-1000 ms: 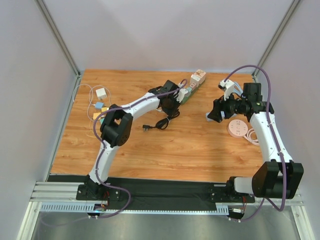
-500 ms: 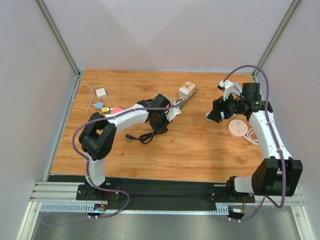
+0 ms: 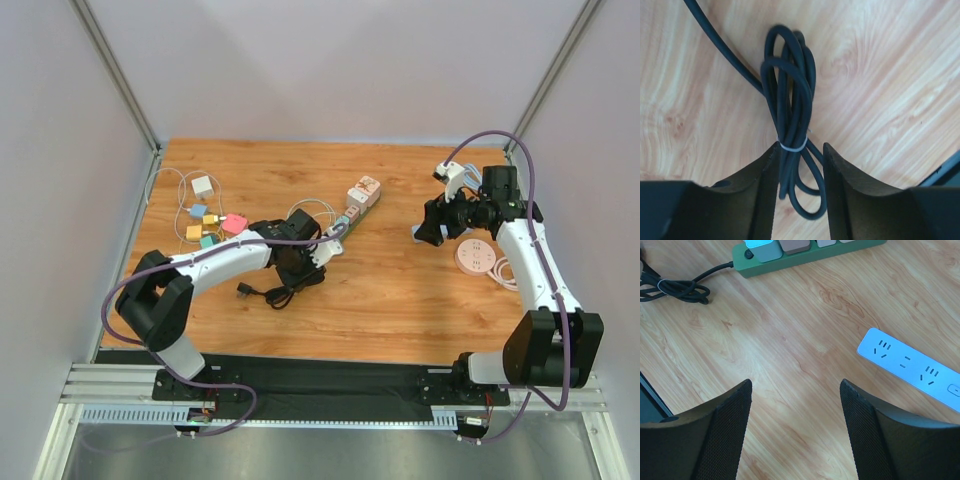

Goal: Pull the plug off the socket
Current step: Move the socket to the center of the board, then remove the plug from the socket.

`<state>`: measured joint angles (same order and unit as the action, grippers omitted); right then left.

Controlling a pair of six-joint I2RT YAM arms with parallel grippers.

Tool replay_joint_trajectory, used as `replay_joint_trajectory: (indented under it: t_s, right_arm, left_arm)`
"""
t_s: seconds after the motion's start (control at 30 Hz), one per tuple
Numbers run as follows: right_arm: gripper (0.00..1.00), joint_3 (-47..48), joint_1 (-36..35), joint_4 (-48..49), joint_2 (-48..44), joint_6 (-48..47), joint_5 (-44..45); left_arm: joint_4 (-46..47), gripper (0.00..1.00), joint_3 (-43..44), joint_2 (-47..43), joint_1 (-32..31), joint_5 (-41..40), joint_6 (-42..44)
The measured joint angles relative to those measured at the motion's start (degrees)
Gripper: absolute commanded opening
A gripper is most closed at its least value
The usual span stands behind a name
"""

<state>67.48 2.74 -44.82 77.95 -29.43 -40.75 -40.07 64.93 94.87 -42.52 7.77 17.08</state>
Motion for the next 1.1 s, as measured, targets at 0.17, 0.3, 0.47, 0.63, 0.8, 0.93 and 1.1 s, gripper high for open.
replay_joint_trajectory:
  t_s: [0.17,0.3,0.47,0.63,0.8,0.93,1.1]
  right_arm:
    - [0.73,0.0,0.0,-0.1,0.2,-0.3,0.0]
    - [0.73,0.0,0.0,-0.2,0.3,-0.5,0.0]
    - [0.73,0.0,0.0,-0.2,0.3,-0.5,0.0]
    - [0.73,0.0,0.0,-0.2,0.3,-0.6,-0.1]
    - [0.73,0.0,0.0,-0.3,0.3,-0.6,-0.2]
    - [0.73,0.0,0.0,-0.3,0.3,-0.6,-0.3]
    - [0.73,0.0,0.0,-0.3,0.3,-0.6,-0.5]
  left_arm:
    - [-0.9,0.59,-0.9,-3.0,0.0,-0.2,-0.3]
    - [0.2,0.72,-1.3,-7.9,0.0,-0.2,-0.8]
    - [4.7,0.96,-1.9,-17.3,0.0,-1.4,-3.0]
    - [9.8,1.00,-0.5,-20.9,-0.1,-5.1,-5.1]
    - [9.2,1.00,10.2,-13.3,0.6,-5.8,-6.6]
    - [6.8,1.00,22.2,-3.1,1.8,-4.9,-8.1]
    - [0.8,0.98,37.0,10.3,3.2,-2.7,-9.0]
